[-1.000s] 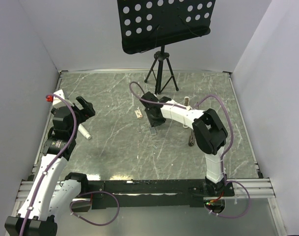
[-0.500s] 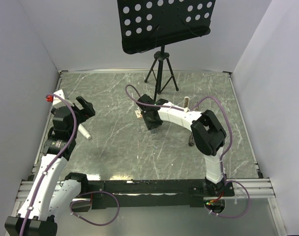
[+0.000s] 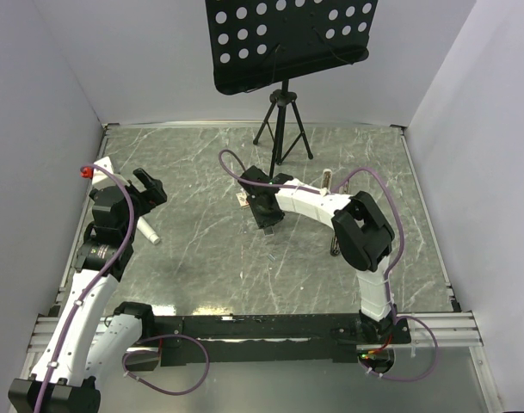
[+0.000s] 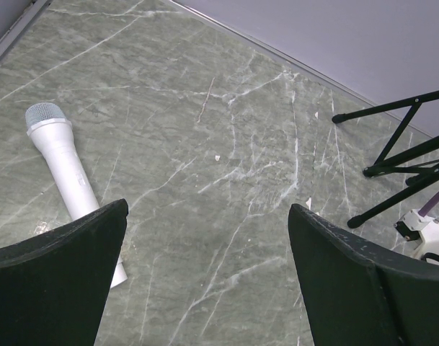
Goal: Unload the staples from the stapler
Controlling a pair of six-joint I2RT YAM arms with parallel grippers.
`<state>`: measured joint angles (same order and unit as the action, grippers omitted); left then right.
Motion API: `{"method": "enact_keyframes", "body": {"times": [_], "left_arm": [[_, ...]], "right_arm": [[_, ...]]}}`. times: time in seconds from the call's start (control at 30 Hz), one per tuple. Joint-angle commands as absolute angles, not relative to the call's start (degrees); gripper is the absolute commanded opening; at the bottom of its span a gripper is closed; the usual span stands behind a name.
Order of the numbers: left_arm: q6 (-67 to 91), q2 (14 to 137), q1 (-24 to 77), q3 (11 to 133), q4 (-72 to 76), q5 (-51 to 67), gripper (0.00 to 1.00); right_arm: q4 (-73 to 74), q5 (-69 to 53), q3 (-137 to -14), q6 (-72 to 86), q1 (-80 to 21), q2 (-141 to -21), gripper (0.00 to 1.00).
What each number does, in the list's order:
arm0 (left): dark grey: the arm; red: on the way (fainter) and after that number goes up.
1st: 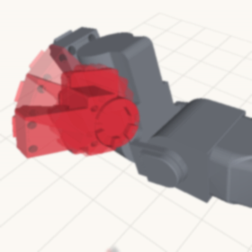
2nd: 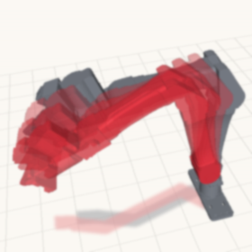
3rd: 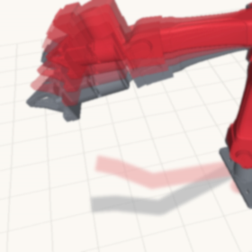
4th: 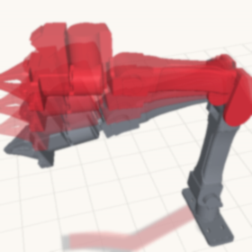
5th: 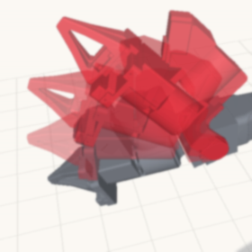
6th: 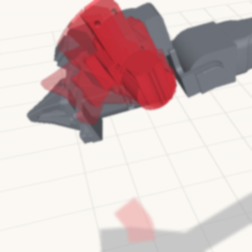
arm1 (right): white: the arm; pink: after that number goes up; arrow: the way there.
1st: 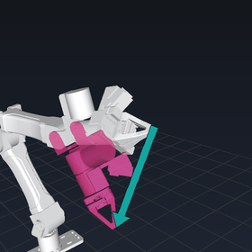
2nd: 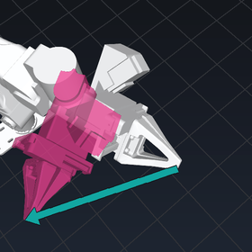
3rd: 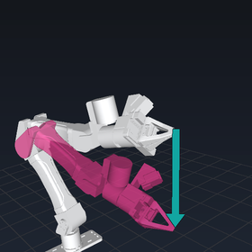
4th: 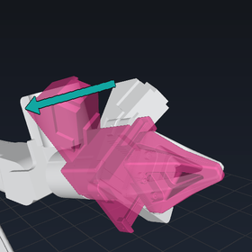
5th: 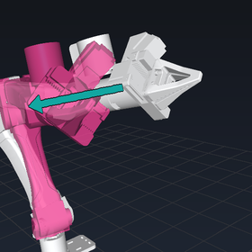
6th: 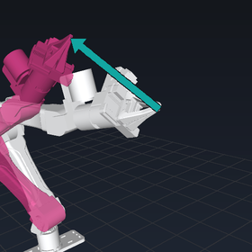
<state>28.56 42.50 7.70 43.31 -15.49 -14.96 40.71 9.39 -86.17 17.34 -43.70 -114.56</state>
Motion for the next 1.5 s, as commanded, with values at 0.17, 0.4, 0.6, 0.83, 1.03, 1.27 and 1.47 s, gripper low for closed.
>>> {"method": "enact_keyframes", "body": {"times": [0.17,0.4,0.6,0.83,1.03,1.27,1.47], "left_arm": [[28.12,41.75,7.82,43.16,-13.71,-15.47,0.97],[28.04,41.75,7.82,43.16,-13.71,-15.47,0.97],[27.95,41.66,7.91,43.24,-13.71,-15.56,0.97],[27.95,41.75,7.82,43.15,-13.71,-15.56,0.97],[27.95,41.66,7.74,43.16,-13.71,-15.56,0.97],[27.95,41.75,7.82,43.24,-13.71,-15.47,0.97],[27.95,41.84,7.82,43.24,-13.71,-15.47,0.97]], "right_arm": [[40.69,9.67,-88.68,18.28,-43.86,-115.75,0.4],[40.78,9.76,-88.94,18.46,-43.86,-116.37,0.41],[40.78,9.84,-89.03,18.46,-43.86,-116.63,0.41],[40.78,9.84,-89.3,18.9,-43.86,-117.07,0.41],[40.78,9.84,-89.56,19.16,-43.86,-117.51,0.42],[40.69,10.28,-89.38,19.77,-43.95,-115.93,0.42],[41.66,10.55,-90.17,22.67,-43.95,-115.49,0.41]]}}
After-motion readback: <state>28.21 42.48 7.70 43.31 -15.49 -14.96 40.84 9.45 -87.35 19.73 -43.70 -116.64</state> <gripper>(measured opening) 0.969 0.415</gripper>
